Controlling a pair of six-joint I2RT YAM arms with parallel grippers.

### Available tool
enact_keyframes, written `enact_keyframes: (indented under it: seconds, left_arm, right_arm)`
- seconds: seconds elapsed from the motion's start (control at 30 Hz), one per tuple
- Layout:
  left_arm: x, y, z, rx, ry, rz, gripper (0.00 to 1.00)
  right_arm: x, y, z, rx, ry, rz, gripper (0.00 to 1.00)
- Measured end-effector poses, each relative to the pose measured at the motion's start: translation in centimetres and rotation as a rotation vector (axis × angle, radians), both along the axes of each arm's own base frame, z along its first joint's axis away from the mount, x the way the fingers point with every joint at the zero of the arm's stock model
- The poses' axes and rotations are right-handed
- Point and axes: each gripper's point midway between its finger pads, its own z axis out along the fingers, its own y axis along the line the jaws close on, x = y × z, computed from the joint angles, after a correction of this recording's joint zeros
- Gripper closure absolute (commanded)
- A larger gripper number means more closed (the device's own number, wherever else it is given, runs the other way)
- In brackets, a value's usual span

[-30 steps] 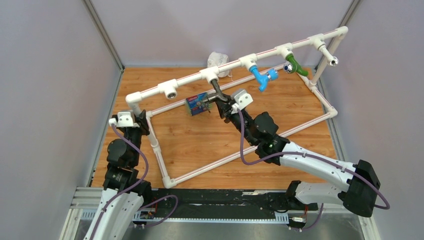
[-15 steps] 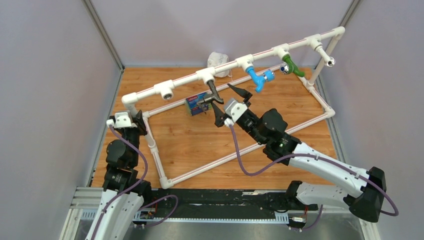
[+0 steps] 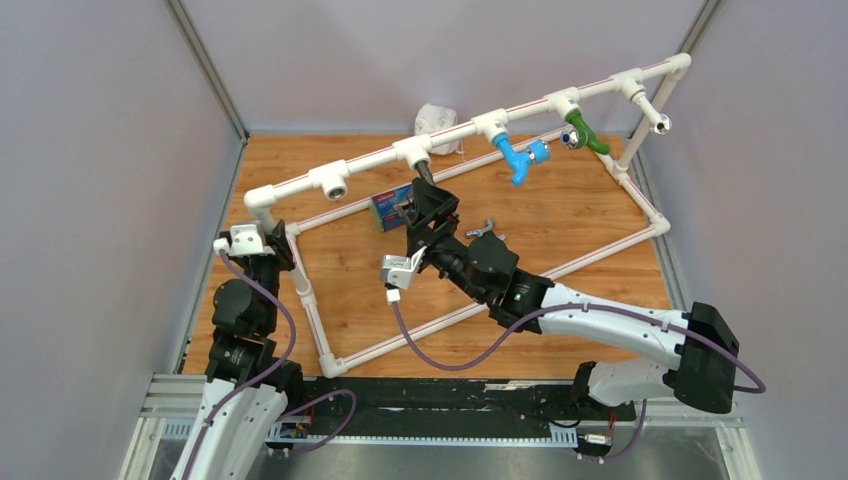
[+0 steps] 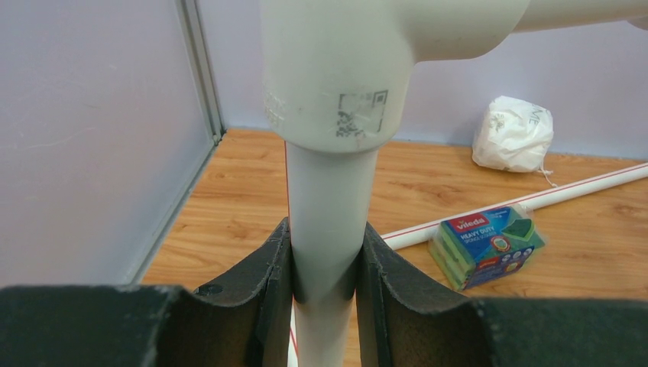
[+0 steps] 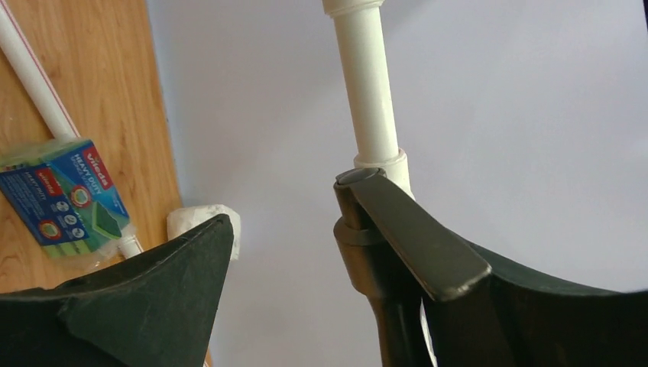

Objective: Install the water faucets

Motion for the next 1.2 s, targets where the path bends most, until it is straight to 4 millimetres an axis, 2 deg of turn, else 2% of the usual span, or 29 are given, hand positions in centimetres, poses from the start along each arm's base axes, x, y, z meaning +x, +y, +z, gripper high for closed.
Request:
enact_keyframes:
  seconds: [0.17, 0.3, 0.5, 0.53, 0.57, 0.83, 0.97, 1.1, 1.2]
  left_arm:
    - [0.0, 0.0, 0.0, 0.0, 0.0, 0.0, 1.0]
    - [0.0, 0.0, 0.0, 0.0, 0.0, 0.0, 1.0]
    - [0.0, 0.1, 0.0, 0.001, -0.001, 0.006, 1.0]
    - [0.0, 0.1, 0.0, 0.001, -0.001, 0.004, 1.0]
    - [0.0, 0.0, 0.1, 0.002, -0.003, 0.003, 1.0]
    - [0.1, -0.2, 0.1, 0.004, -0.002, -0.009, 1.0]
    - [0.1, -0.3, 0.2, 0.0, -0.008, -0.014, 1.0]
    - [0.0, -0.3, 0.5, -0.004, -0.018, -0.015, 1.0]
    - [0.0, -0.3, 0.4, -0.003, -0.017, -0.017, 1.0]
  right_arm:
    - [1.2, -0.4, 1.3, 0.036, -0.057, -0.083, 0.38]
    - [2.0, -1.3, 2.7, 0.13, -0.063, -0.145, 0.62]
    - [2.1, -1.6, 2.1, 0.173, 0.015, -0.124, 0.89]
    - [2.1, -1.7, 2.3, 0.214, 0.042, -0.115, 0.97]
    - [2.2, -1.7, 2.3, 0.259, 0.078, -0.102, 1.0]
    - [1.9, -1.8, 2.4, 0.563, 0.299, 0.013, 1.0]
    - [2.4, -2.4, 2.6, 0.799, 0.458, 0.078, 1.0]
    - [3.3, -3.3, 1.4, 1.035, 0.653, 0.066, 1.0]
    - [3.4, -3.2, 1.2, 1.081, 0.705, 0.081, 0.79]
